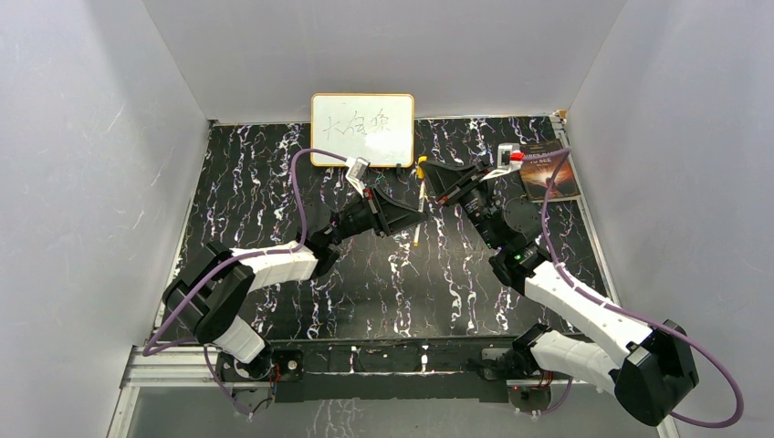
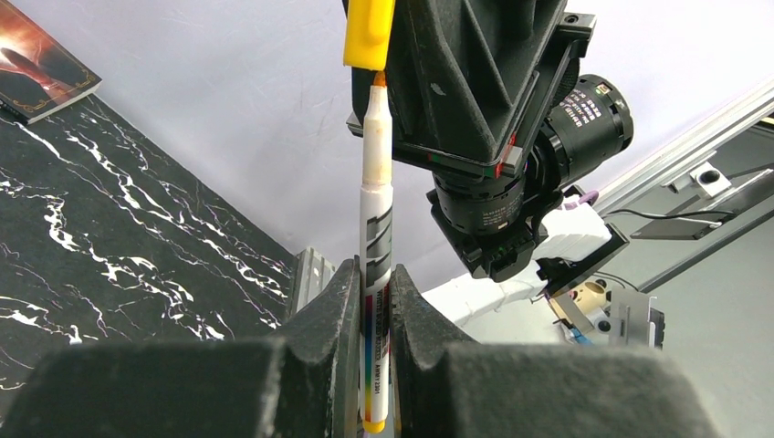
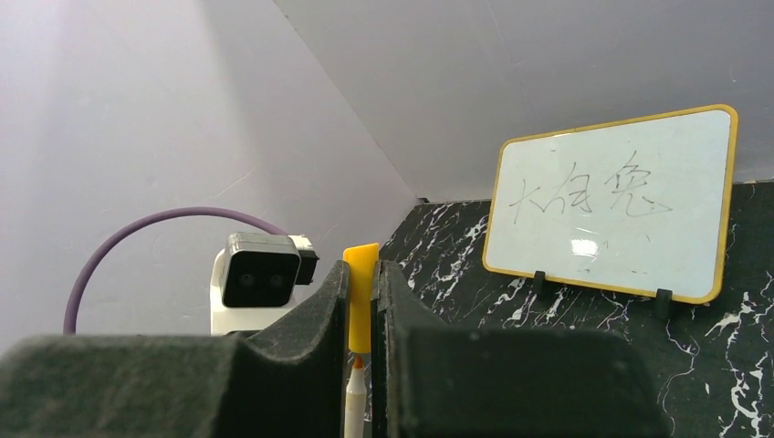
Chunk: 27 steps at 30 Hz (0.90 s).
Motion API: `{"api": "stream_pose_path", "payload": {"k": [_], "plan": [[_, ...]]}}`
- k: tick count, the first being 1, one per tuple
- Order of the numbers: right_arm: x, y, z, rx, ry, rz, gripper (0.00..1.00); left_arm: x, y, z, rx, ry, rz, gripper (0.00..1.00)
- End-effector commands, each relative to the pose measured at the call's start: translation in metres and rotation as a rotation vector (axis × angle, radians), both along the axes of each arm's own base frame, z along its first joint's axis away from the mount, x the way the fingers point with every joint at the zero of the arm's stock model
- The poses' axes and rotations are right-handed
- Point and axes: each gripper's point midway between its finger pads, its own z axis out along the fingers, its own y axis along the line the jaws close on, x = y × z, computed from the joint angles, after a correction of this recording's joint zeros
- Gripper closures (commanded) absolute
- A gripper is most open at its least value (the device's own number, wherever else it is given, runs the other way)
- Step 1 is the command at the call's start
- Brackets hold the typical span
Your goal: Insert the pens into the pen caps
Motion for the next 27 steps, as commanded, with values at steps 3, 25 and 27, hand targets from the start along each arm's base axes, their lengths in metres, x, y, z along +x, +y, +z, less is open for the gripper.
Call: {"api": "stream_pose_path", "payload": {"k": [3,25,27], "plan": [[-0.01,-0.004,0.017,0.017,-0.046,0.018,1.0,-0.005,0.002,0.038,-0.085,-0.16,0.007,1.0],[-0.008,-0.015,0.037,0.038,-0.085,-0.024,1.0,-0.001,-0.005,0.025,-0.062,-0.152,-0.009,1.0],[-0.009,-0.017,0.038,0.039,-0.088,-0.026,1.0,0.0,-0.005,0.026,-0.065,-0.151,-0.008,1.0]]}}
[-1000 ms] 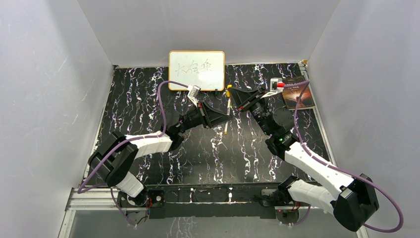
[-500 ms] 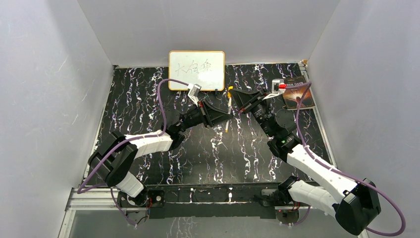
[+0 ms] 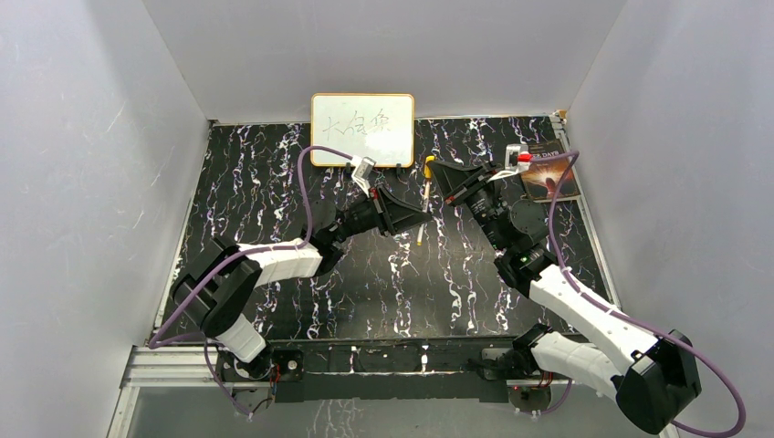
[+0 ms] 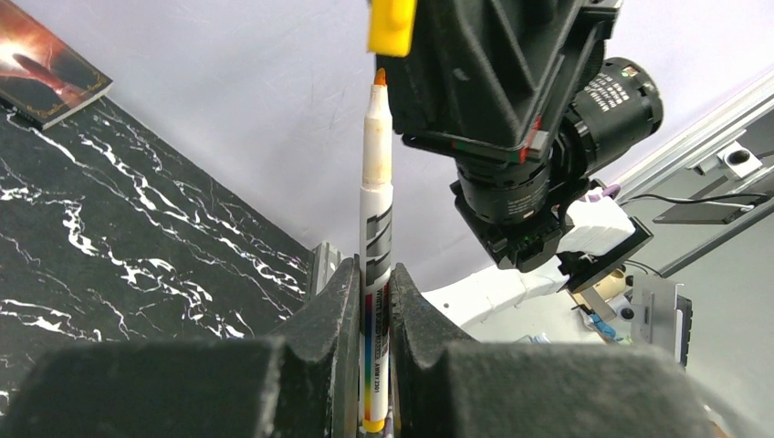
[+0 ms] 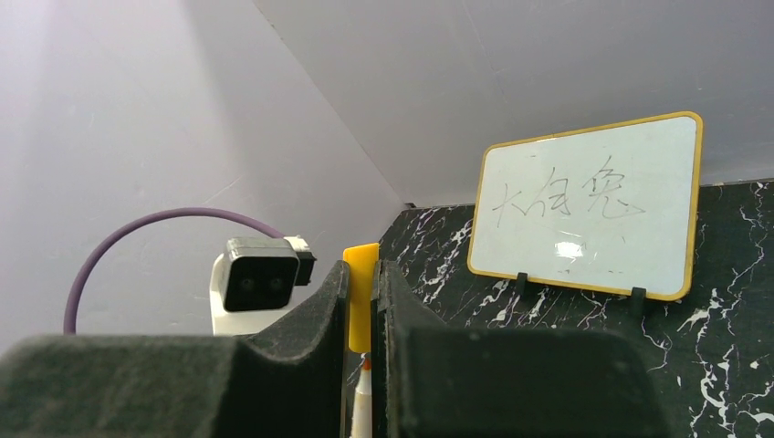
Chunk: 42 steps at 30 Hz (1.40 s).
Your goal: Insert the pens into the pen caps
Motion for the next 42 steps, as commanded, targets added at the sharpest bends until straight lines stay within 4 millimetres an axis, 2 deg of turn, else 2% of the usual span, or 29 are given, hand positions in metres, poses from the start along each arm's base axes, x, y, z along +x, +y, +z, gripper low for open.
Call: {"api": "stream_pose_path", "payload": {"k": [1,25,42], "plan": [[-0.006,-0.005,0.038,0.044,-0.095,-0.003,1.0,-0.006,0.002,0.03,-0.086,-0.094,-0.013,1.0],[-0.001,-0.003,0.021,0.023,-0.065,-0.003,1.0,-0.012,0.006,0.049,-0.114,-0.129,-0.02,1.0],[-0.005,-0.003,0.018,0.028,-0.058,0.011,1.0,-0.011,0.007,0.047,-0.102,-0.136,-0.008,1.0]]}}
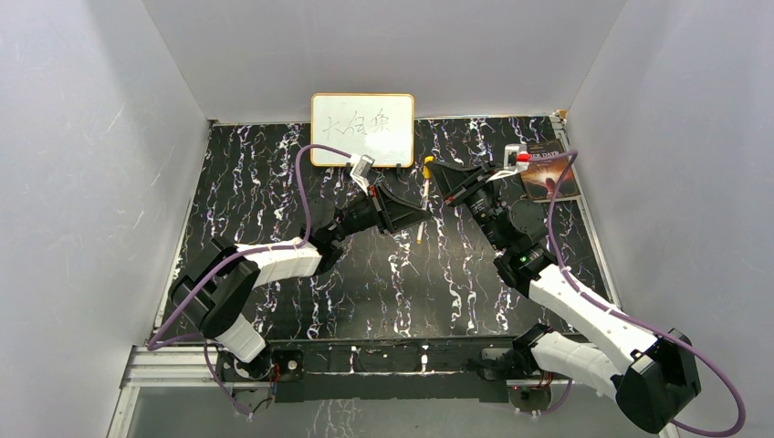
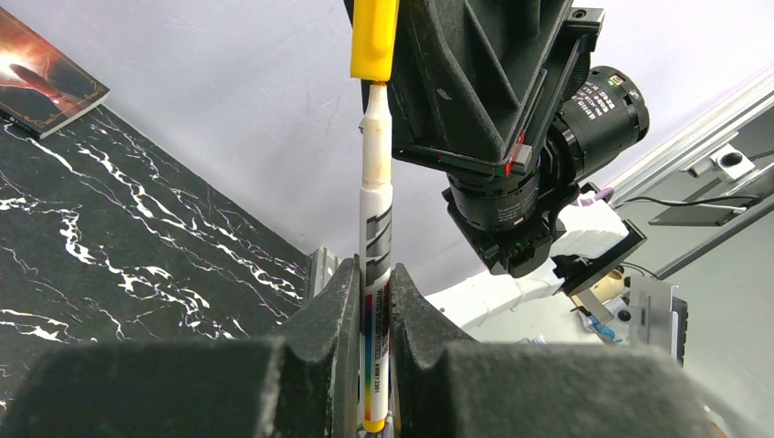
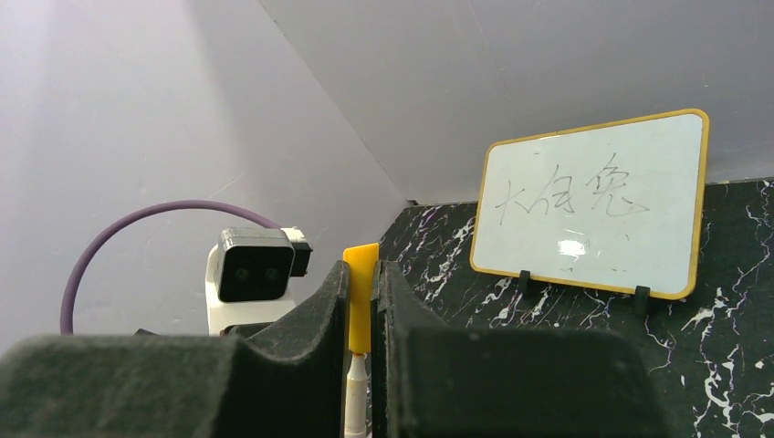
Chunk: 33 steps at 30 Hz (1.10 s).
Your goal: Insert the pens into the pen caps
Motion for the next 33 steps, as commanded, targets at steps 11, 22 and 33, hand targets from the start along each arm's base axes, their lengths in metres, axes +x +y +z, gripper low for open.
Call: {"api": "stream_pose_path", "payload": {"k": [11,22,33], "plan": [[-0.01,-0.002,0.006,0.02,-0.029,0.026,1.0,-0.006,0.003,0.041,-0.077,-0.151,0.007,1.0],[-0.013,-0.004,-0.001,-0.005,-0.014,0.025,1.0,0.003,0.0,0.044,-0.046,-0.186,0.036,1.0],[-0.017,-0.002,-0.016,-0.031,0.03,0.05,1.0,0.017,0.001,0.047,0.017,-0.273,0.086,1.0]]}}
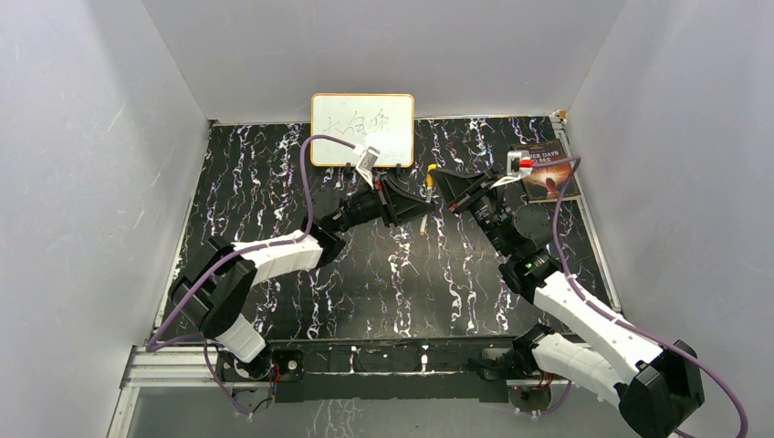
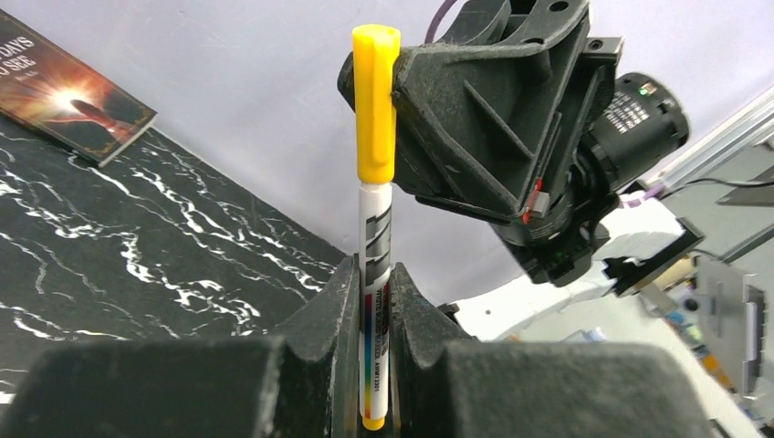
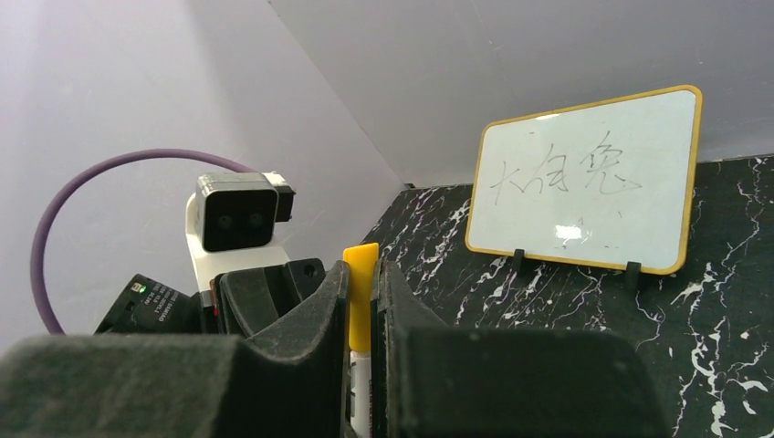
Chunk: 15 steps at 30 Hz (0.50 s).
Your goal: Insert the pens into the pen caps
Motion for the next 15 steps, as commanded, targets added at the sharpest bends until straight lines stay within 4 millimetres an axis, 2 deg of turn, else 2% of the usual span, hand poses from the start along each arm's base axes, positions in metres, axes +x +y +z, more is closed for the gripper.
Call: {"api": "stream_pose_path", "payload": {"k": [1,6,11,15], "plan": [[-0.007,0.001,-0.007,-0.02,0.015,0.027,1.0,0.005,0.007,0.037,-0.001,-0.195,0.05,1.0],[-0.011,0.002,-0.015,-0.046,0.023,0.042,1.0,0.009,0.007,0.033,0.115,-0.359,0.074,1.0],[-0.015,-0.002,-0.003,-0.065,-0.024,0.031,1.0,0.012,0.01,0.027,0.209,-0.487,0.094,1.0],[-0.016,-0.005,0.006,-0.091,-0.058,0.017,0.98,0.011,0.01,0.024,0.225,-0.49,0.083,1.0]]}}
